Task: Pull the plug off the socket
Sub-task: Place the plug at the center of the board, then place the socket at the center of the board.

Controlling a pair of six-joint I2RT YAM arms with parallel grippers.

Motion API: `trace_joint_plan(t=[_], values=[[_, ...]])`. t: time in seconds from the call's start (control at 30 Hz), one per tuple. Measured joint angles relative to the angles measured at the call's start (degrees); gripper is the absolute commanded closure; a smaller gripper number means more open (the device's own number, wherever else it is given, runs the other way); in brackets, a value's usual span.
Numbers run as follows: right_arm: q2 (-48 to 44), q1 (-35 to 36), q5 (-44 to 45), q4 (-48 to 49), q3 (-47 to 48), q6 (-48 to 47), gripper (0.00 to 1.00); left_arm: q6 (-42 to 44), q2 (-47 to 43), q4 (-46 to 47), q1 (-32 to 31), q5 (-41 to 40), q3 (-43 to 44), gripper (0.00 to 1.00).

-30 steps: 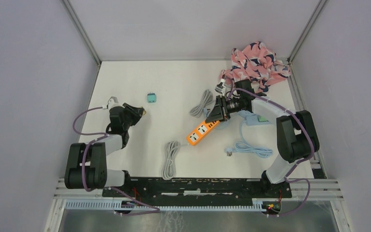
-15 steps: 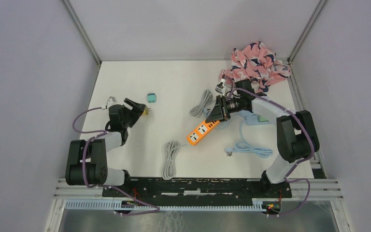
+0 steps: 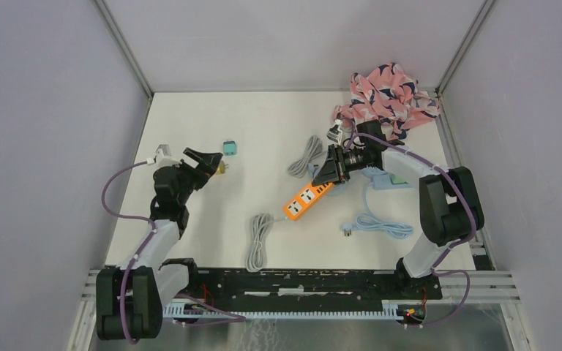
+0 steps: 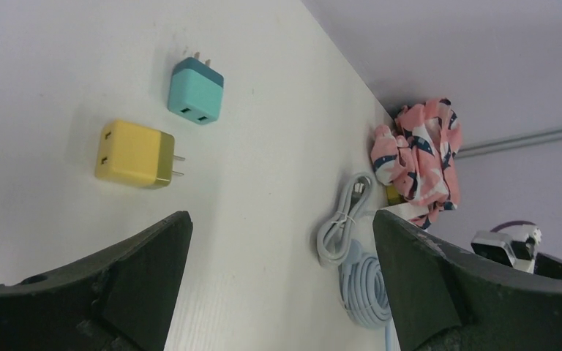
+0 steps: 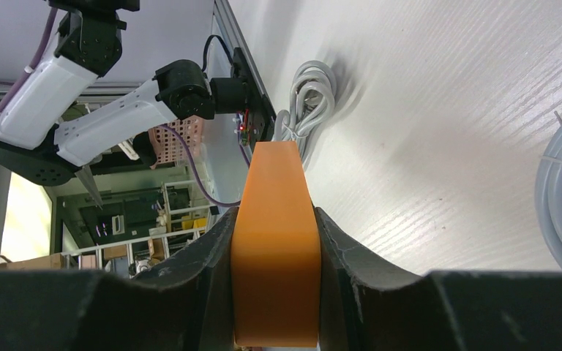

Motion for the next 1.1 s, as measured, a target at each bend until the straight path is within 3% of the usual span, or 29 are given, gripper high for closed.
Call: trace_joint_plan(t=[0.23,0.5,0.77,0.97,1.1], values=[[0.0,0.0,0.0,-0.2,0.0,-0.2,1.00,0.0,-5.8,0.4,-3.7,7.4,-2.3,0.00],[0.0,0.0,0.0,-0.4,0.0,-0.5,1.00,2.1,-7.1,4.1,-20.4,11.1,-2.1,0.01],[0.0,0.0,-0.1,-0.4,0.1,-0.6,1.00,7.1,-7.1,6.6,-31.7,14.1,-1.0,0.00],[0.0,0.0,-0.1,-0.5,0.1,-0.6,1.00,13.3,-6.9,3.4,-40.4,12.8,1.6,0.00],[0.0,0.0,-0.1,-0.5,0.1,-0.6,1.00,18.8,-5.3,-3.2,-47.8,7.4,6.7,0.01]])
